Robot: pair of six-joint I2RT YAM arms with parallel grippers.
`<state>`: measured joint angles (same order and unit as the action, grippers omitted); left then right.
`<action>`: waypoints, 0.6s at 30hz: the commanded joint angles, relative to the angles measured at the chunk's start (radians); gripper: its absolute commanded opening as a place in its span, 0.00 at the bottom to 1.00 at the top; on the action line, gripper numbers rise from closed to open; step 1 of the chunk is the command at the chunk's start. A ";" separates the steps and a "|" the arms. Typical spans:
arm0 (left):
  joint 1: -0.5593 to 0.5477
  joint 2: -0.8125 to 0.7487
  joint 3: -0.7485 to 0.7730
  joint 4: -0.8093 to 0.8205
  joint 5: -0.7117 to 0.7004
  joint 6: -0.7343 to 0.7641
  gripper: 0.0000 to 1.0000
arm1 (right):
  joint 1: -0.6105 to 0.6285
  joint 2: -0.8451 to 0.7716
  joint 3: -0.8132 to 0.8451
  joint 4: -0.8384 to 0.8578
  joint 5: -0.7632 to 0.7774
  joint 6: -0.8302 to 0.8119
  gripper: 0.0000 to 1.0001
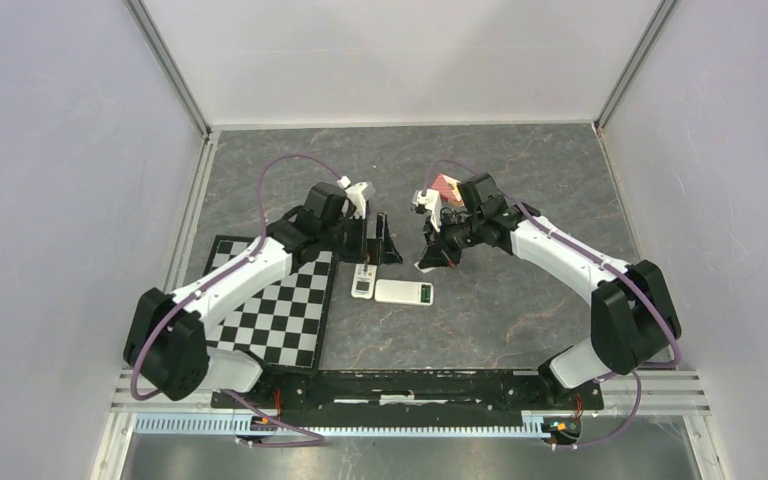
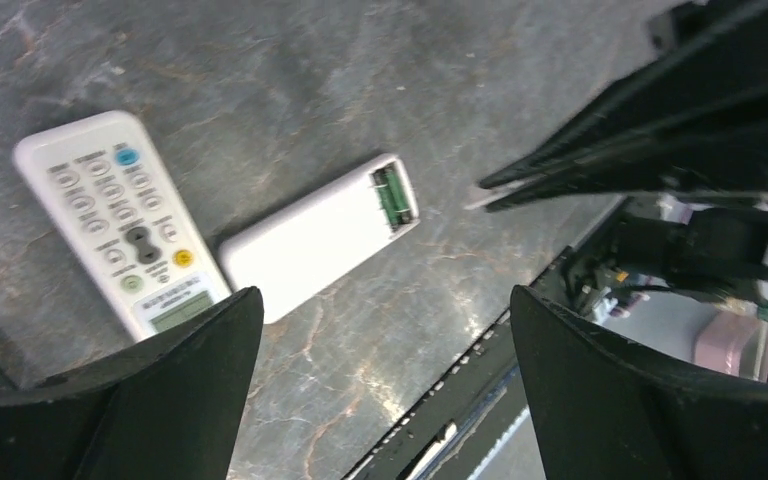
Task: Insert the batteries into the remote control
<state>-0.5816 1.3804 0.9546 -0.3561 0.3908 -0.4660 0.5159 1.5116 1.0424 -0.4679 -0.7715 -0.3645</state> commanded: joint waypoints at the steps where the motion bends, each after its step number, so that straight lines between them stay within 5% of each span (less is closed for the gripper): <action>1: 0.002 -0.084 -0.013 0.069 0.136 0.059 0.94 | 0.010 -0.074 -0.009 0.074 -0.007 0.113 0.00; 7: -0.001 -0.209 -0.112 0.211 0.310 0.073 0.67 | 0.037 -0.155 0.000 0.073 -0.091 0.150 0.00; 18: -0.064 -0.278 -0.173 0.405 0.350 0.147 0.40 | 0.113 -0.213 0.011 0.072 -0.117 0.267 0.00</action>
<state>-0.6220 1.1110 0.7967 -0.0761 0.6819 -0.3870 0.6231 1.3407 1.0302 -0.4187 -0.8646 -0.1539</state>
